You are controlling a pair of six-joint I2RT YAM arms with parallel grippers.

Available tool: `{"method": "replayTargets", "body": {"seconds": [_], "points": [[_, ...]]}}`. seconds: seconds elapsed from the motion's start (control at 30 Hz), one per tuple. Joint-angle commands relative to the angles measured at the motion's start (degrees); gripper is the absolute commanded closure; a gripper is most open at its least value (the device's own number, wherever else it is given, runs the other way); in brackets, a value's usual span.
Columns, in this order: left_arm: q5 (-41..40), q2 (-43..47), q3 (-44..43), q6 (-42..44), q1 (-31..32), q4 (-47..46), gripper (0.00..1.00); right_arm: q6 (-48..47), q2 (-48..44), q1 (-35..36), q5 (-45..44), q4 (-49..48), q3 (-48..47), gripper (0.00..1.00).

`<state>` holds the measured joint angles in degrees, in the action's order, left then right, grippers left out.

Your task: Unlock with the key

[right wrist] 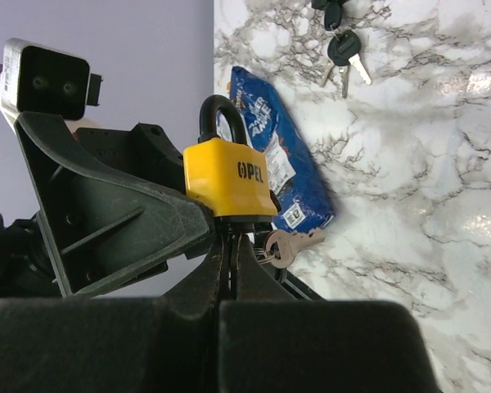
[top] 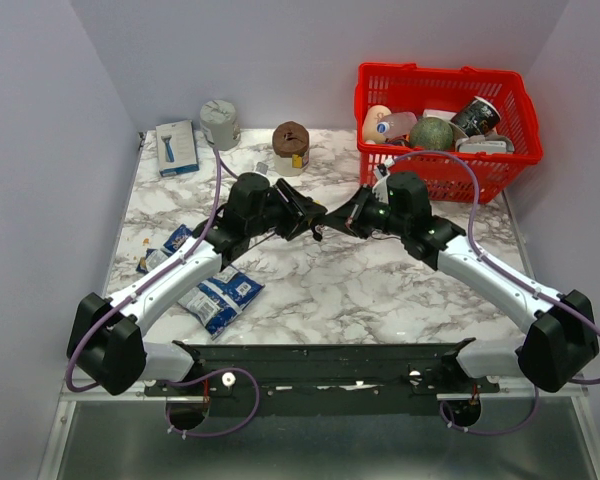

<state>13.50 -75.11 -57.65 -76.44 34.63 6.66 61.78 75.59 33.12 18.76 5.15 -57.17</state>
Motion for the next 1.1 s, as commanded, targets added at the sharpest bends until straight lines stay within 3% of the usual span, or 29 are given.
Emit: {"method": "replayTargets", "body": {"seconds": [0.0, 0.5, 0.6, 0.83, 1.07], "points": [[11.55, 5.15, -0.62, -0.29, 2.28, -14.74, 1.00, 3.96, 0.43, -1.75, -2.07, -2.51, 3.46, 0.99], [13.57, 7.35, 1.49, 1.21, 2.28, -26.08, 1.00, 9.85, -1.68, -3.33, -1.53, -4.62, 6.45, 0.99], [13.05, 7.35, 1.22, 1.73, 2.28, -25.21, 1.00, 5.47, -2.20, -3.33, -2.85, -4.62, 4.89, 0.99], [9.54, 5.24, -4.66, 2.97, 2.37, -10.54, 1.00, -15.34, -3.26, 0.35, -10.32, 2.05, -1.36, 0.99], [9.09, 4.18, -6.51, 3.14, 2.37, -9.29, 1.00, -23.98, -3.00, 5.02, -15.25, 5.84, -4.88, 0.80]]}}
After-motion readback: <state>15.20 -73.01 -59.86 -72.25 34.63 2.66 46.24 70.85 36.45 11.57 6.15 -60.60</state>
